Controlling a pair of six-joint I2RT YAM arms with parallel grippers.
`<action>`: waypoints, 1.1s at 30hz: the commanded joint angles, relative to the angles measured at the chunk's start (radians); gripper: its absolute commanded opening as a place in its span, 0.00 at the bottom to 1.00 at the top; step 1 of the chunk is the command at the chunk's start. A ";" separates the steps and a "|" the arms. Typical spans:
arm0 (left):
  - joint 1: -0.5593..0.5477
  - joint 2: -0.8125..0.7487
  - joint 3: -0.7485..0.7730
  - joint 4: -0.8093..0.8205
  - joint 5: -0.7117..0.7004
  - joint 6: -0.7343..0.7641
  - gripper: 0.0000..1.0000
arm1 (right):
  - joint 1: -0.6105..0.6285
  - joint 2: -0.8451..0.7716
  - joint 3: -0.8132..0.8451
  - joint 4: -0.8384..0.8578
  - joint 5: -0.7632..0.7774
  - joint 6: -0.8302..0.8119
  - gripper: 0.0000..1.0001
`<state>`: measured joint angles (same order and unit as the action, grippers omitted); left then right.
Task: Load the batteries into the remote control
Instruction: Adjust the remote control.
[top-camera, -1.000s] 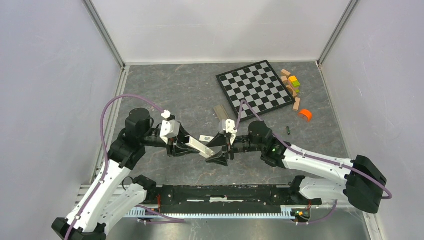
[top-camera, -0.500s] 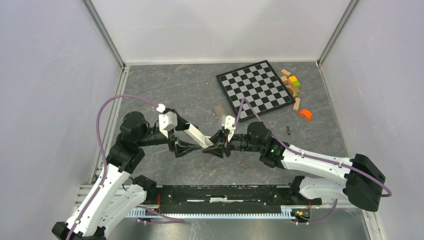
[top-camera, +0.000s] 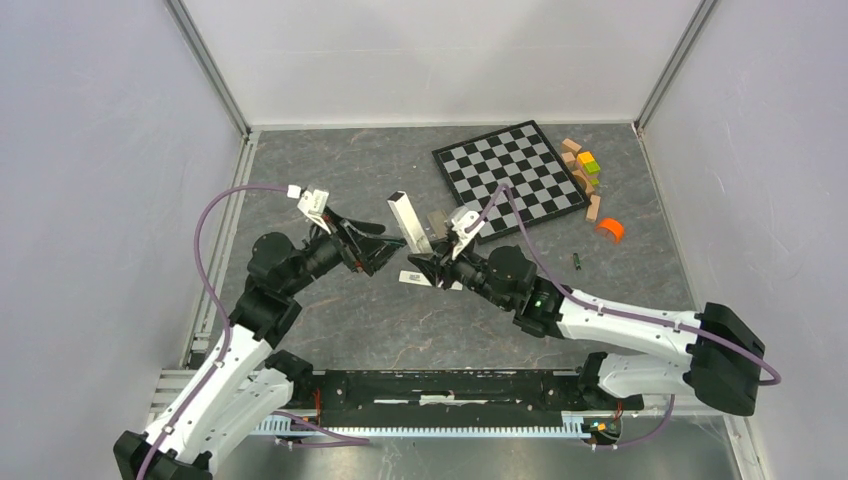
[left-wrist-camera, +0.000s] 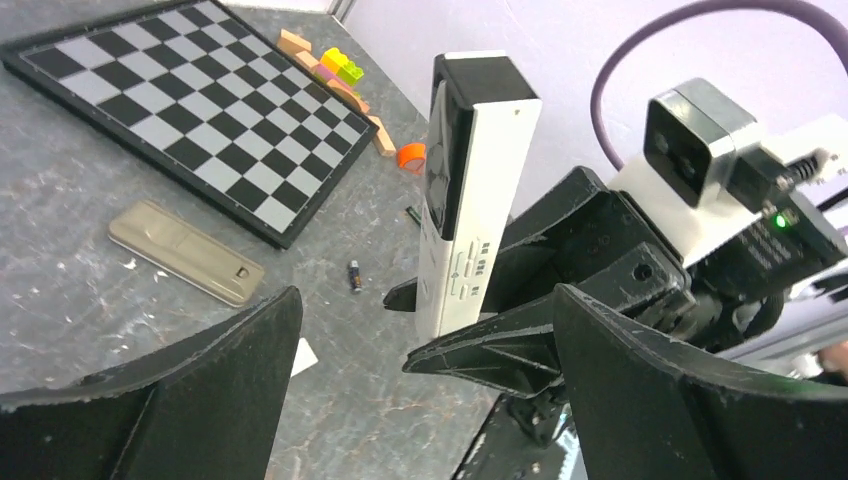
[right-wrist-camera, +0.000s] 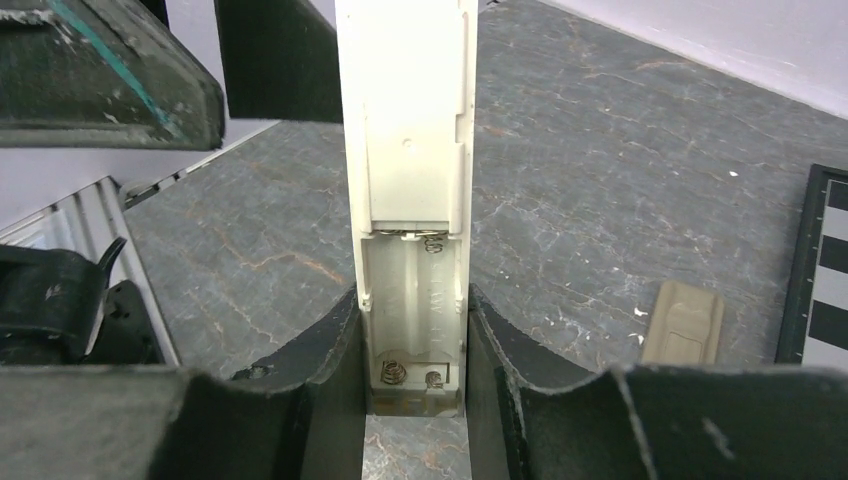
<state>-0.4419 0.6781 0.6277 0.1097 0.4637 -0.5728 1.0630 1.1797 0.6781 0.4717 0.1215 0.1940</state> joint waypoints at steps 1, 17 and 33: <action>-0.001 0.006 -0.003 0.108 -0.083 -0.209 1.00 | 0.031 0.035 0.087 0.015 0.130 -0.024 0.17; -0.001 0.158 -0.009 0.148 -0.067 -0.316 0.74 | 0.057 0.143 0.250 -0.206 0.116 0.030 0.15; 0.000 0.167 -0.024 0.151 -0.110 -0.300 0.37 | 0.057 0.175 0.285 -0.279 0.055 0.079 0.14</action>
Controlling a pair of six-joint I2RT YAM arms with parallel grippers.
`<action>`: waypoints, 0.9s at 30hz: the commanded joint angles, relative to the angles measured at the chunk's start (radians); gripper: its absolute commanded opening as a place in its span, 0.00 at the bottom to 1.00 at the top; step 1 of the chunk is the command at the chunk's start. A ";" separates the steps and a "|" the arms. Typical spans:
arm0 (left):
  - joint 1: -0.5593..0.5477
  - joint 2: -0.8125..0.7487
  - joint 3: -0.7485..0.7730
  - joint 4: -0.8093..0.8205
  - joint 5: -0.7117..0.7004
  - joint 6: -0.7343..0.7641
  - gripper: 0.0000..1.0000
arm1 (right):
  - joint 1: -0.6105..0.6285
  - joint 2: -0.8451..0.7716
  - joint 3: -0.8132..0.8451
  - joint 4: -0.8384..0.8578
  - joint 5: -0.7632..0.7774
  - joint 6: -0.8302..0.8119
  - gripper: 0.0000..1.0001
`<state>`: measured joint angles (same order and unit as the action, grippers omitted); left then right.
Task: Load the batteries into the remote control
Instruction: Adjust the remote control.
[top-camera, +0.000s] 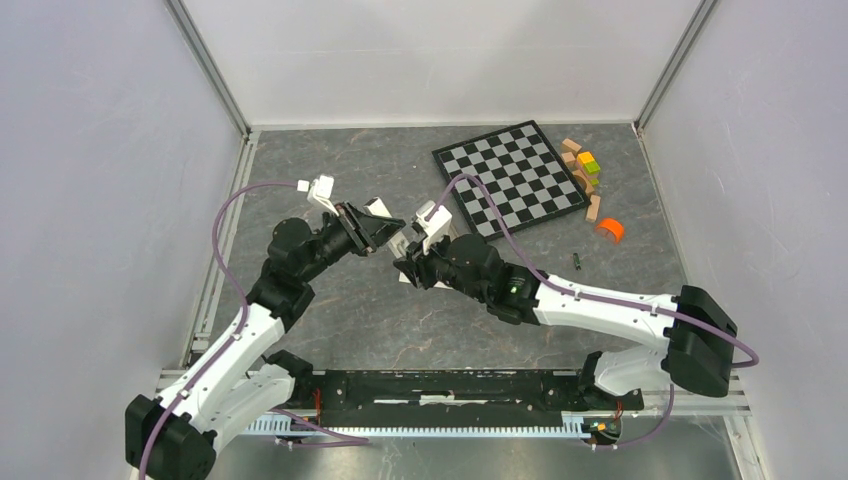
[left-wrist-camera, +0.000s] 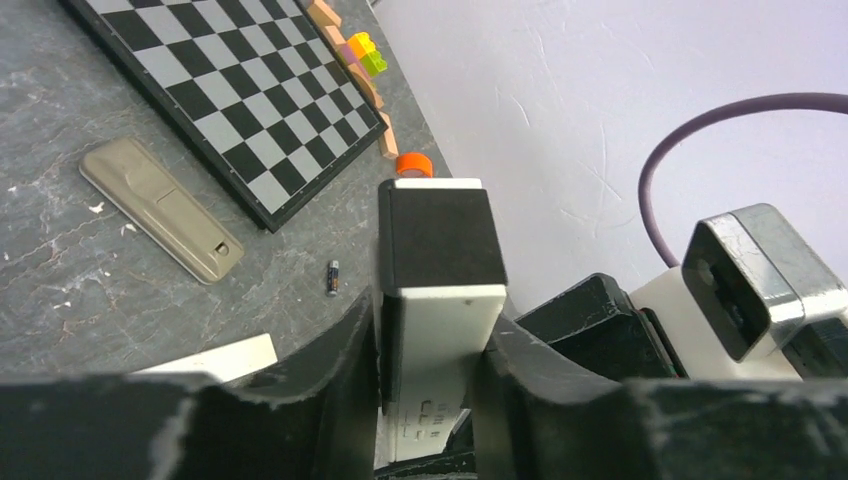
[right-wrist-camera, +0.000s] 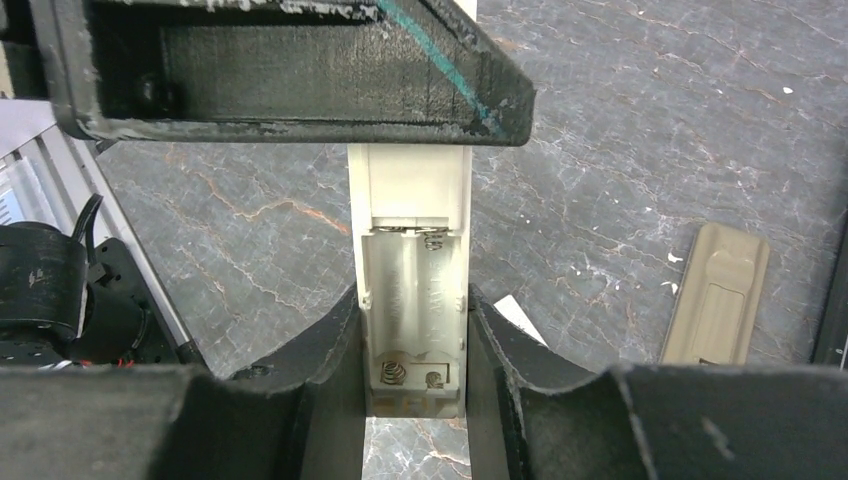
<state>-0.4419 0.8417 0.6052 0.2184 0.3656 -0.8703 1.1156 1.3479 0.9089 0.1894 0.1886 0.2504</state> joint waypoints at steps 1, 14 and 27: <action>0.000 0.006 -0.001 0.042 -0.002 -0.003 0.29 | 0.002 0.008 0.056 -0.001 -0.011 0.024 0.14; 0.001 0.075 0.040 -0.064 0.061 0.201 0.02 | -0.143 -0.156 -0.089 -0.031 -0.186 0.078 0.86; 0.001 0.100 -0.040 0.142 0.356 0.234 0.02 | -0.386 -0.192 -0.157 -0.492 0.220 0.226 0.66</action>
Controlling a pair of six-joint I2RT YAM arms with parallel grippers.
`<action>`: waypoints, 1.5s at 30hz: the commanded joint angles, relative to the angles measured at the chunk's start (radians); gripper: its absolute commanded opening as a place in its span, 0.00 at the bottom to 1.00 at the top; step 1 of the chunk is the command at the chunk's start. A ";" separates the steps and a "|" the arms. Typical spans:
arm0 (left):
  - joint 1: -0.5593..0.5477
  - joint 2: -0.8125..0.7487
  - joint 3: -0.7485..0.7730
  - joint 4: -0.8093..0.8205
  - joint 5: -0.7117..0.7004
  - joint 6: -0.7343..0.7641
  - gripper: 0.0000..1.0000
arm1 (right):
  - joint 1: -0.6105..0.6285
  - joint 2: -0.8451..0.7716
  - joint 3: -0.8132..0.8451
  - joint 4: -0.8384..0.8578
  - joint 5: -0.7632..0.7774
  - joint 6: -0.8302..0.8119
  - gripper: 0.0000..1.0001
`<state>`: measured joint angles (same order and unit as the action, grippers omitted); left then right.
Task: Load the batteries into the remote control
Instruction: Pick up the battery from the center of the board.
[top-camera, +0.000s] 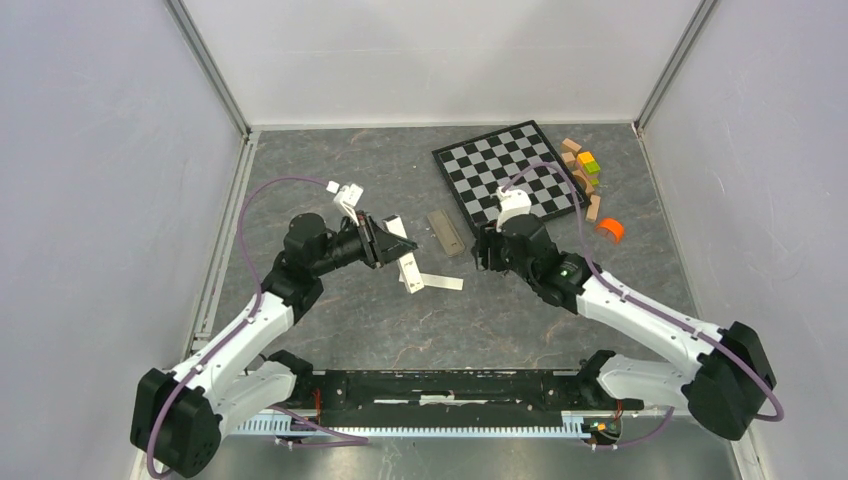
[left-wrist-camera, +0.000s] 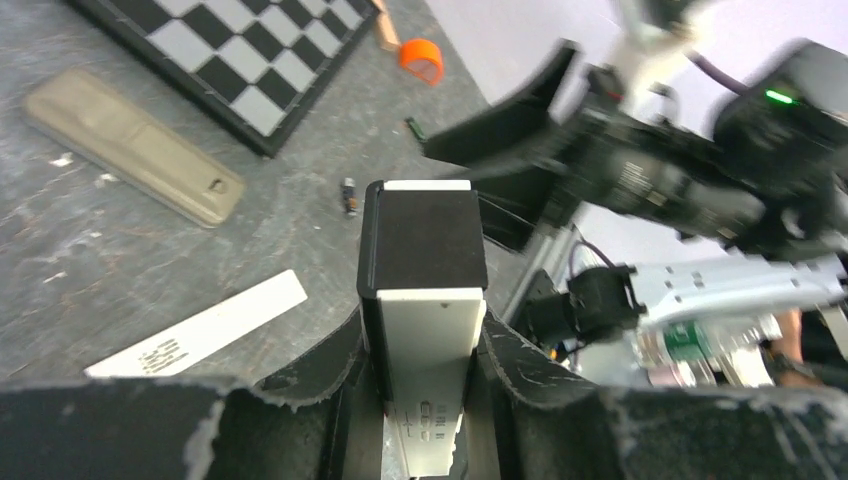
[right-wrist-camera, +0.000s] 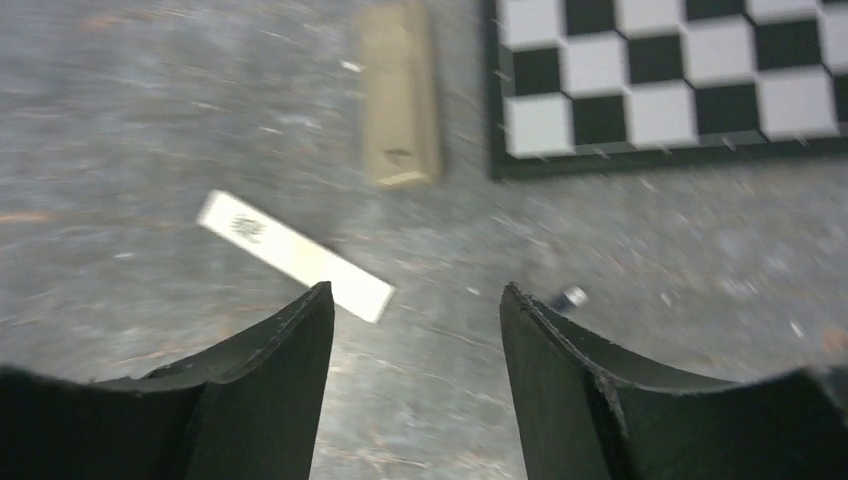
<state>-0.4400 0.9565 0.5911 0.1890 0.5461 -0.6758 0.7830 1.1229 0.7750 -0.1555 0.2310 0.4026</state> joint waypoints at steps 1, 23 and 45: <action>-0.001 -0.019 -0.035 0.223 0.225 0.030 0.02 | -0.071 0.046 -0.032 -0.148 0.178 0.082 0.65; -0.003 -0.088 -0.089 0.362 0.291 -0.015 0.02 | -0.203 0.336 -0.040 -0.068 0.135 0.233 0.66; -0.004 -0.043 -0.061 0.246 0.213 0.012 0.02 | -0.202 0.386 -0.035 -0.073 0.157 0.223 0.07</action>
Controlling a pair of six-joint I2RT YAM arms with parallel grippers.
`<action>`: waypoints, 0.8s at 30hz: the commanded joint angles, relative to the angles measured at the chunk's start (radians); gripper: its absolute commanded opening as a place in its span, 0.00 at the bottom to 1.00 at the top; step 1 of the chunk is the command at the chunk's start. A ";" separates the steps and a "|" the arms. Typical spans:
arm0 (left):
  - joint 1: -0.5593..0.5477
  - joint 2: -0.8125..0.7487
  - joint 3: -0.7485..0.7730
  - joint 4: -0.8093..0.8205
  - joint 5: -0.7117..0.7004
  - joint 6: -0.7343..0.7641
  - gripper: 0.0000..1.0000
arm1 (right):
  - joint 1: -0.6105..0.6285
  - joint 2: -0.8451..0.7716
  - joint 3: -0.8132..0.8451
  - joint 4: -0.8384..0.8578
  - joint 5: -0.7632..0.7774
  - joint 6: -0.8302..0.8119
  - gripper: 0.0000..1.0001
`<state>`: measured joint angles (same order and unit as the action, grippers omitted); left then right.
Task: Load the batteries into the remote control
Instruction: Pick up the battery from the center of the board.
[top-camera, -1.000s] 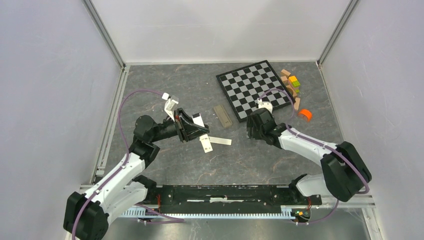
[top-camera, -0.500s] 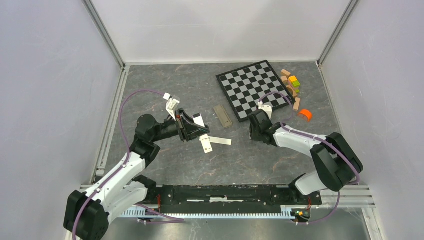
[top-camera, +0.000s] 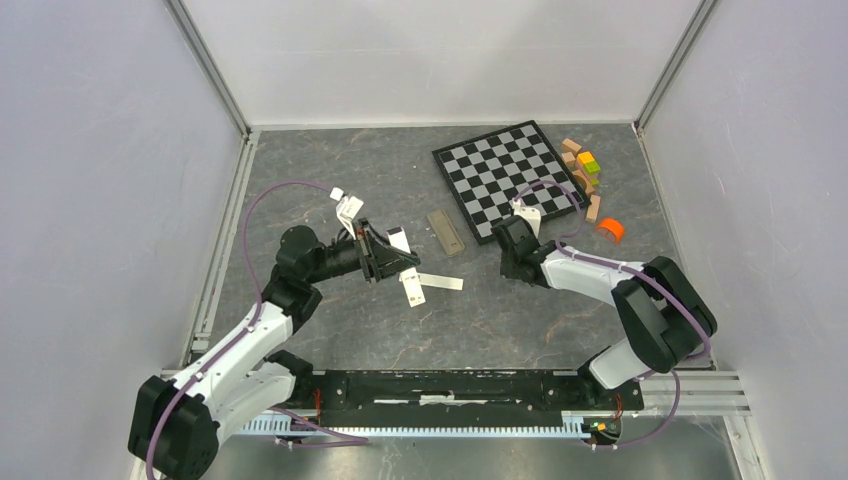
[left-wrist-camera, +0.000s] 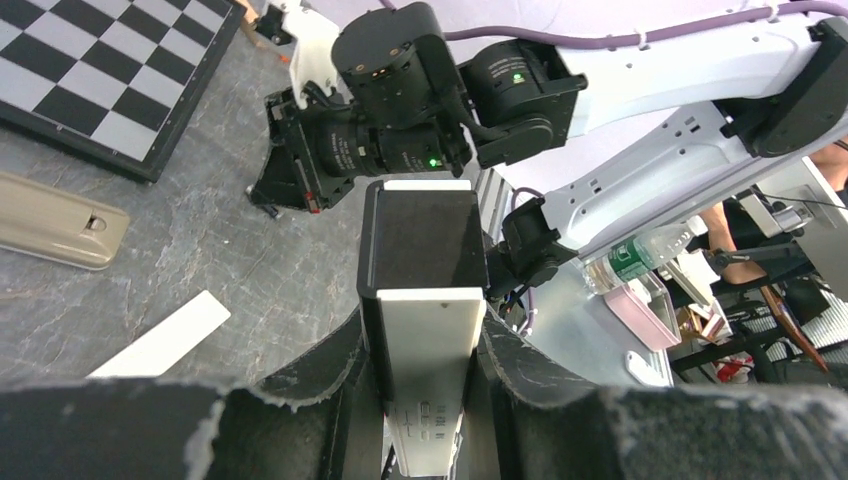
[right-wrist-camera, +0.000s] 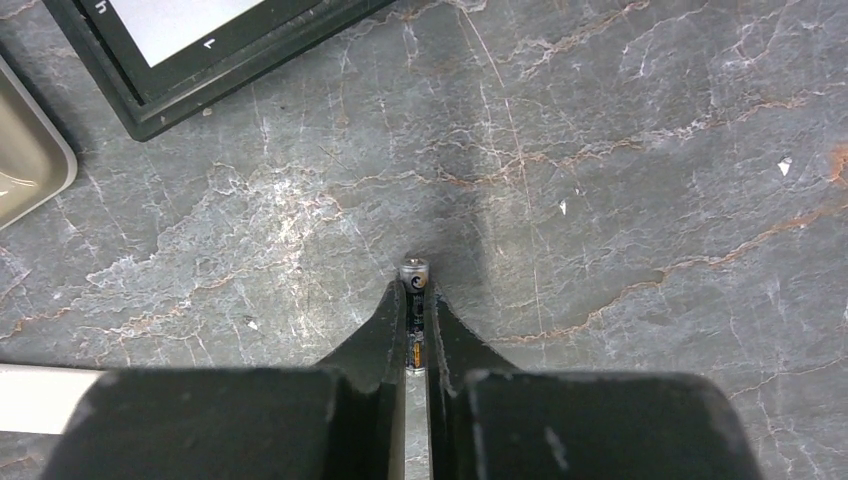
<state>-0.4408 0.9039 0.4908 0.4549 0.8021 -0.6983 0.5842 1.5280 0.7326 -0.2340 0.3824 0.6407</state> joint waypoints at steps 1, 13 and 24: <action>-0.004 0.016 0.040 -0.022 -0.052 0.030 0.02 | -0.004 -0.023 0.005 0.011 0.002 -0.022 0.05; -0.003 0.057 0.024 0.022 -0.125 -0.027 0.02 | -0.009 -0.002 -0.017 0.008 -0.016 -0.040 0.24; -0.006 0.086 0.004 0.051 -0.185 -0.105 0.02 | -0.070 -0.055 -0.087 0.105 -0.125 -0.032 0.02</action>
<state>-0.4408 0.9672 0.4915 0.4236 0.6685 -0.7227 0.5243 1.4834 0.6708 -0.1547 0.2989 0.6235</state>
